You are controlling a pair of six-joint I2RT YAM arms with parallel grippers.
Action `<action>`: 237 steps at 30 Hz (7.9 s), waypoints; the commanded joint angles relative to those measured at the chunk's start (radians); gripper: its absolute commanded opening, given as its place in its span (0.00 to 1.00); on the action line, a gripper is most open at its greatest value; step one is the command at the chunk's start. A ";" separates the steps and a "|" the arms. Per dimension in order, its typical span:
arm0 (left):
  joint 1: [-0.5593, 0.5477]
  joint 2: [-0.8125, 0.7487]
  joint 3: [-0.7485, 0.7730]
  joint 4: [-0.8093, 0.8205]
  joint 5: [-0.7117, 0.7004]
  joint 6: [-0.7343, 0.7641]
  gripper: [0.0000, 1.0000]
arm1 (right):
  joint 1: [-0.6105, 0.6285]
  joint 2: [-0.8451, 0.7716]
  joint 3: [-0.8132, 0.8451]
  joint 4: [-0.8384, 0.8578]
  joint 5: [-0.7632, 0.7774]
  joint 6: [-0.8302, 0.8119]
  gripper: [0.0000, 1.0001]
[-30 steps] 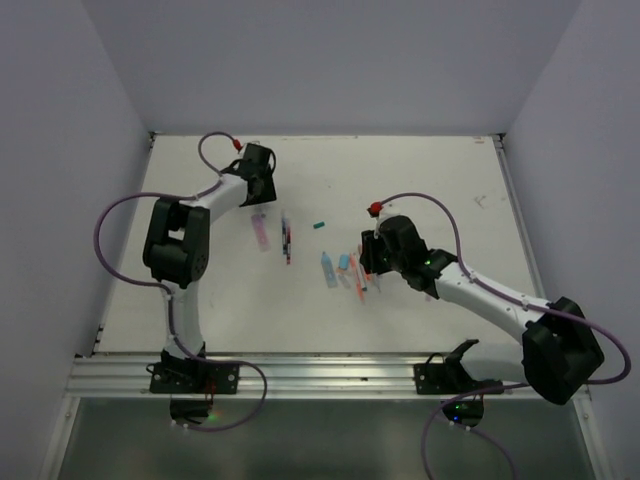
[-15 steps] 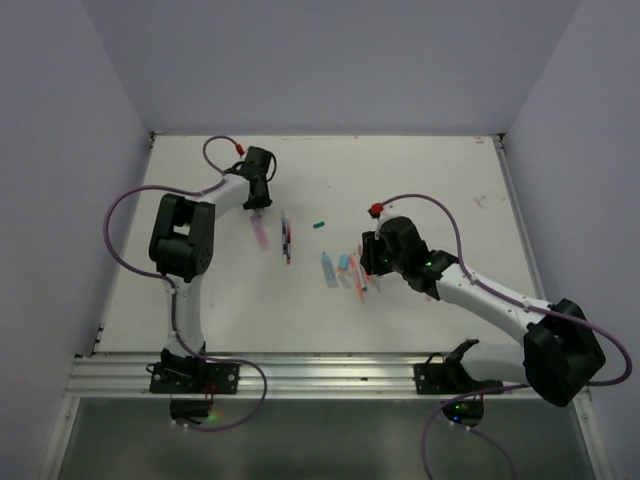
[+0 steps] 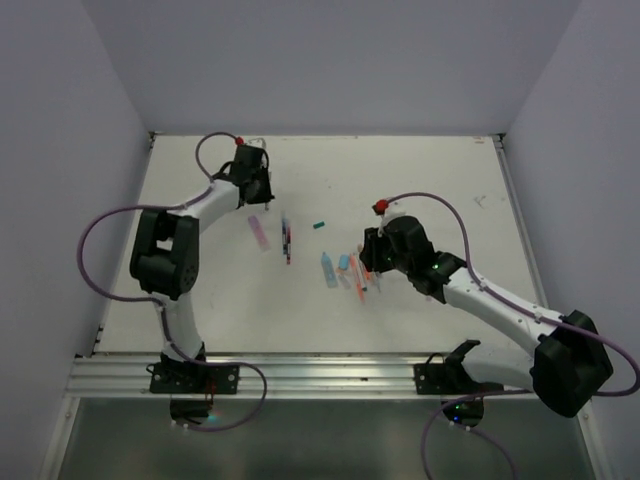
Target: Open the pen caps
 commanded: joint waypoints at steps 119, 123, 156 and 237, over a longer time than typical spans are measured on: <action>-0.278 -0.574 -0.726 0.890 0.859 -0.271 0.00 | -0.079 0.174 0.356 0.480 -0.292 0.148 0.00; -0.297 -0.577 -0.763 0.884 0.854 -0.249 0.00 | -0.165 0.185 0.426 0.473 -0.354 0.167 0.00; -0.356 -0.525 -0.815 0.890 0.800 -0.249 0.00 | -0.276 0.225 0.679 0.602 -0.299 0.049 0.00; -0.353 -0.589 -0.690 0.947 0.644 -0.349 0.00 | -0.139 0.234 0.208 0.633 -0.651 0.291 0.00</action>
